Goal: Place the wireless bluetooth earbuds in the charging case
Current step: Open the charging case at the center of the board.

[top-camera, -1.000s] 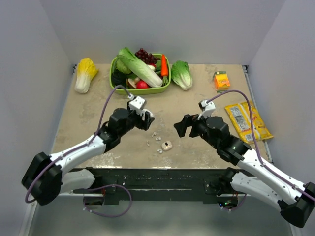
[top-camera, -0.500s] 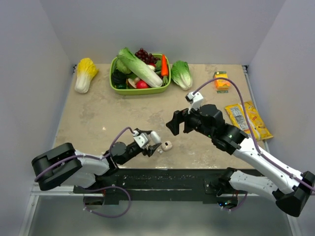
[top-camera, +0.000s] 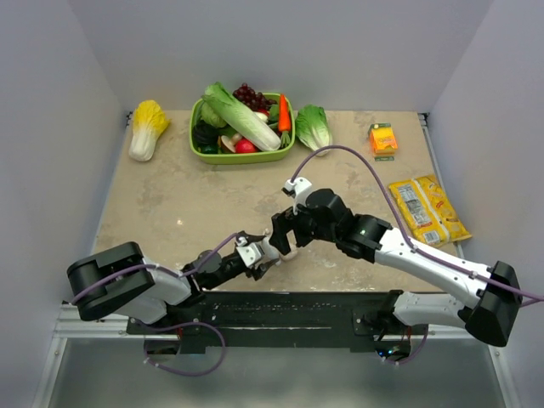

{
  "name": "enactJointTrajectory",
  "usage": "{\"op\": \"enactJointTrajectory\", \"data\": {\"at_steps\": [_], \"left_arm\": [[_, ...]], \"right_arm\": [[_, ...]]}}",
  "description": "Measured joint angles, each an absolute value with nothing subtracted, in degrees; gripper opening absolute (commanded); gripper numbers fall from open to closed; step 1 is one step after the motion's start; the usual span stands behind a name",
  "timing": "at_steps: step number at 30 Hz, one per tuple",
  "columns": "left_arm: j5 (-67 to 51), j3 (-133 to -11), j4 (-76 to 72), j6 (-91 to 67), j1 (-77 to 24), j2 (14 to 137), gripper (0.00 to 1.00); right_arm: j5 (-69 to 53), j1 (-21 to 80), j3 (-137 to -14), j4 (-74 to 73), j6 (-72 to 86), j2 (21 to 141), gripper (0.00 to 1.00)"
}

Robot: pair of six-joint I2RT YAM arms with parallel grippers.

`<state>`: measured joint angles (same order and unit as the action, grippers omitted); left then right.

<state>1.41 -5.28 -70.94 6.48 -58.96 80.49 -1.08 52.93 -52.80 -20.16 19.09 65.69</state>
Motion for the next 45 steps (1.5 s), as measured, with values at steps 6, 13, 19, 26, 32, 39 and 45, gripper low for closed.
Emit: {"op": "enactJointTrajectory", "data": {"at_steps": [6, 13, 19, 26, 32, 39, 45], "left_arm": [[-0.2, -4.4, -71.0, 6.9, -59.0, 76.7, 0.00], [-2.6, -4.4, -72.1, 7.3, -59.0, 68.3, 0.00], [-3.7, -4.4, -72.3, 7.7, -59.0, 65.6, 0.00], [-3.7, -4.5, -71.8, 8.1, -59.0, 64.7, 0.00], [-3.4, -4.5, -71.8, 8.2, -59.0, 63.7, 0.00], [-2.5, -4.5, -71.0, 8.3, -58.9, 62.8, 0.00], [-2.2, -4.5, -71.1, 8.6, -59.0, 62.1, 0.00]], "right_arm": [[-1.0, 54.5, -52.0, -18.1, 20.2, 67.3, 0.90], [-0.8, 54.5, -52.0, -15.5, 21.0, 67.5, 0.89], [-0.8, 54.5, -52.0, -14.7, 21.6, 68.1, 0.88], [1.0, 54.9, -52.0, -14.6, 22.1, 68.0, 0.88], [2.5, 55.2, -52.0, -14.6, 23.0, 66.3, 0.87], [4.6, 55.2, -52.0, -14.8, 23.9, 65.2, 0.86], [8.6, 55.1, -52.0, -16.0, 24.5, 63.3, 0.85]]}}
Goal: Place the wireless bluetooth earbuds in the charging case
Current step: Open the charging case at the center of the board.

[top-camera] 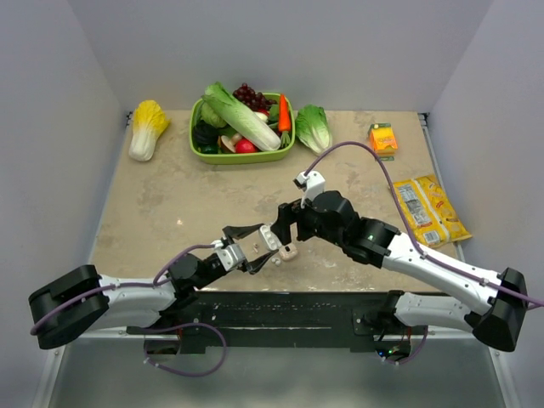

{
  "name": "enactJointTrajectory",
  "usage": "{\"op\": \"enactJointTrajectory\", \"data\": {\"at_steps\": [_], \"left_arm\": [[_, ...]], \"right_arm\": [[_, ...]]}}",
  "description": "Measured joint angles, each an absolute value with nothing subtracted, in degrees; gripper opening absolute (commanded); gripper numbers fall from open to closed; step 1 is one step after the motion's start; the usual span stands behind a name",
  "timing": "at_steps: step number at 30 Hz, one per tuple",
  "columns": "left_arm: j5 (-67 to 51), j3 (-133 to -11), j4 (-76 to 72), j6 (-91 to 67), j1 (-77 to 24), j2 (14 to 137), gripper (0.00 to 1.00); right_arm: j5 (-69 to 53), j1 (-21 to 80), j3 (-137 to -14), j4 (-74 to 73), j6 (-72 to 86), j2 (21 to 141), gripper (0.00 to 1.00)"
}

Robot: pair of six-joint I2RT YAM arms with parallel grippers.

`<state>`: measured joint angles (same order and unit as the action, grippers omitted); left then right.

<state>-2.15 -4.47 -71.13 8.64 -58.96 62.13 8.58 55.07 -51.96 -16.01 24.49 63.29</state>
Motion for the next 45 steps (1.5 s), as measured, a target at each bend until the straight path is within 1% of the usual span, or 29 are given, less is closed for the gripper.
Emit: {"op": "enactJointTrajectory", "data": {"at_steps": [7, 10, 11, 16, 19, 24, 27, 29, 36, 37, 39, 42, 43, 45], "left_arm": [[-2.2, -4.5, -72.3, 8.7, -59.0, 61.1, 0.00], [-2.0, -4.5, -72.3, 8.7, -59.0, 61.1, 0.00], [-1.9, -4.5, -72.3, 8.7, -59.0, 61.1, 0.00], [-1.8, -4.5, -72.3, 8.7, -59.0, 61.2, 0.00], [-1.7, -4.5, -72.3, 8.7, -59.0, 61.2, 0.00], [-1.7, -4.5, -72.3, 8.7, -59.0, 61.1, 0.00], [-1.7, -4.5, -72.3, 8.7, -59.0, 61.0, 0.00], [-1.7, -4.5, -72.3, 8.7, -59.0, 61.0, 0.00], [-1.6, -4.5, -72.3, 8.7, -59.0, 61.0, 0.00], [-1.6, -4.5, -72.3, 8.7, -59.0, 61.0, 0.00], [-1.5, -4.5, -72.2, 8.6, -59.0, 61.0, 0.00], [-1.3, -4.5, -72.4, 8.6, -59.0, 61.1, 0.00], [-1.3, -4.5, -72.5, 8.7, -59.0, 61.3, 0.00], [-1.3, -4.5, -72.8, 8.6, -59.0, 61.7, 0.00]], "right_arm": [[9.2, 55.1, -51.7, -16.0, 24.7, 60.0, 0.82], [6.4, 55.0, -51.3, -14.0, 24.9, 58.2, 0.76], [6.2, 55.0, -51.3, -13.7, 24.9, 58.0, 0.72], [2.4, 54.9, -51.3, -11.3, 25.3, 60.8, 0.61], [0.8, 54.9, -51.1, -11.3, 25.9, 63.1, 0.56], [0.2, 54.9, -51.1, -11.3, 26.4, 63.8, 0.51], [0.2, 54.9, -51.1, -11.1, 26.6, 63.8, 0.45], [0.2, 54.9, -51.1, -11.1, 26.8, 63.7, 0.39], [-0.9, 54.9, -51.0, -10.7, 27.2, 63.7, 0.29], [-1.0, 54.9, -51.0, -10.7, 27.2, 63.7, 0.25], [-1.0, 54.9, -51.0, -10.7, 27.2, 63.7, 0.22], [-0.5, 54.9, -51.0, -10.9, 26.9, 63.7, 0.07], [-0.1, 54.9, -51.0, -11.3, 26.8, 63.7, 0.00], [0.6, 54.9, -51.0, -12.1, 26.6, 63.8, 0.00]]}}
